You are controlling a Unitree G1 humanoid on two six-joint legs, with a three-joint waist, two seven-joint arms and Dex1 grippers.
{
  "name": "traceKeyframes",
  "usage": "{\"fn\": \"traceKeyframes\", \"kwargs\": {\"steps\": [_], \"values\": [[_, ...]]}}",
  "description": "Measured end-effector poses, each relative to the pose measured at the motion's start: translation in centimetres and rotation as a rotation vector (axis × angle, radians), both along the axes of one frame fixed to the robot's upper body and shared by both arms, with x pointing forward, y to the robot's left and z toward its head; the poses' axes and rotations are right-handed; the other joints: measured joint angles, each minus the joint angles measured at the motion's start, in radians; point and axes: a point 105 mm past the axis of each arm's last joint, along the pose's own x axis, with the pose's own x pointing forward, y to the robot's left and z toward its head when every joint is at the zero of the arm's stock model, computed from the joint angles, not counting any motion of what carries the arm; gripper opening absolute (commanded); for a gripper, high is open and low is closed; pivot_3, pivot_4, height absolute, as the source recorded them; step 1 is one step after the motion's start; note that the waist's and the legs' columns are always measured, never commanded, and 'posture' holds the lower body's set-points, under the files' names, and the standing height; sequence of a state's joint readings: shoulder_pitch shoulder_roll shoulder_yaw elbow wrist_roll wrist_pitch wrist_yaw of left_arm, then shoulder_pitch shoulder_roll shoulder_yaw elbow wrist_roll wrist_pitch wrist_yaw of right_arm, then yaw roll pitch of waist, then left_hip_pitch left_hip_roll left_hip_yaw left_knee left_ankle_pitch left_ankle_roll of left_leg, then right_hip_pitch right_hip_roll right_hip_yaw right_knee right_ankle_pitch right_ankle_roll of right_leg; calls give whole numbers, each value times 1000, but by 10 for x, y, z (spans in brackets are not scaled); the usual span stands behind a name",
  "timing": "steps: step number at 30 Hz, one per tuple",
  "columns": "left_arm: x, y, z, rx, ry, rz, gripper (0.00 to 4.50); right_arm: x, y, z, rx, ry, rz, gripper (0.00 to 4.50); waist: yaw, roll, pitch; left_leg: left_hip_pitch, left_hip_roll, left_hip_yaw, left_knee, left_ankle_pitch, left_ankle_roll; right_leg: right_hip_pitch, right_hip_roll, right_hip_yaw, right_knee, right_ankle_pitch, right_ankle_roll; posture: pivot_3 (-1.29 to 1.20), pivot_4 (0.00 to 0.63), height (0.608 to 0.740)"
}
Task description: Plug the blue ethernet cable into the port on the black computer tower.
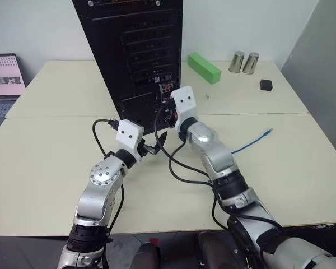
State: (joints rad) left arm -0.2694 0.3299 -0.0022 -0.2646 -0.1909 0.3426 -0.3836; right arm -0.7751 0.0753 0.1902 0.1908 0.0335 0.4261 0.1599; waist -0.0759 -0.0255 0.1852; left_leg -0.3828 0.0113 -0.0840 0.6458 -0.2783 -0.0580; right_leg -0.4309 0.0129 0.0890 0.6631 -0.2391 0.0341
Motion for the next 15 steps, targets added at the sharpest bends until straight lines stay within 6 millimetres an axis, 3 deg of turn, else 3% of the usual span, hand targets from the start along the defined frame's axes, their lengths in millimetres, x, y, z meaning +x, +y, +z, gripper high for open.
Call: {"fn": "traceKeyframes", "kwargs": {"steps": [6,11,15], "values": [[-1,9,-7,105,71,-47,4409,-25,-34,5,-91,-30,114,4461,9,0,0,1,-1,0,0,0,0,0,3,0,0,0,0,0,150,740],[-1,19,1,161,111,-95,4409,-46,-57,20,-124,-83,250,4461,9,0,0,2,0,0,1,0,0,1,4,-1,0,0,1,0,150,740],[-3,31,6,164,134,-96,4409,-56,-80,20,-155,-73,328,4461,11,0,0,2,-1,1,1,0,0,1,3,0,0,0,1,0,150,740]]}}
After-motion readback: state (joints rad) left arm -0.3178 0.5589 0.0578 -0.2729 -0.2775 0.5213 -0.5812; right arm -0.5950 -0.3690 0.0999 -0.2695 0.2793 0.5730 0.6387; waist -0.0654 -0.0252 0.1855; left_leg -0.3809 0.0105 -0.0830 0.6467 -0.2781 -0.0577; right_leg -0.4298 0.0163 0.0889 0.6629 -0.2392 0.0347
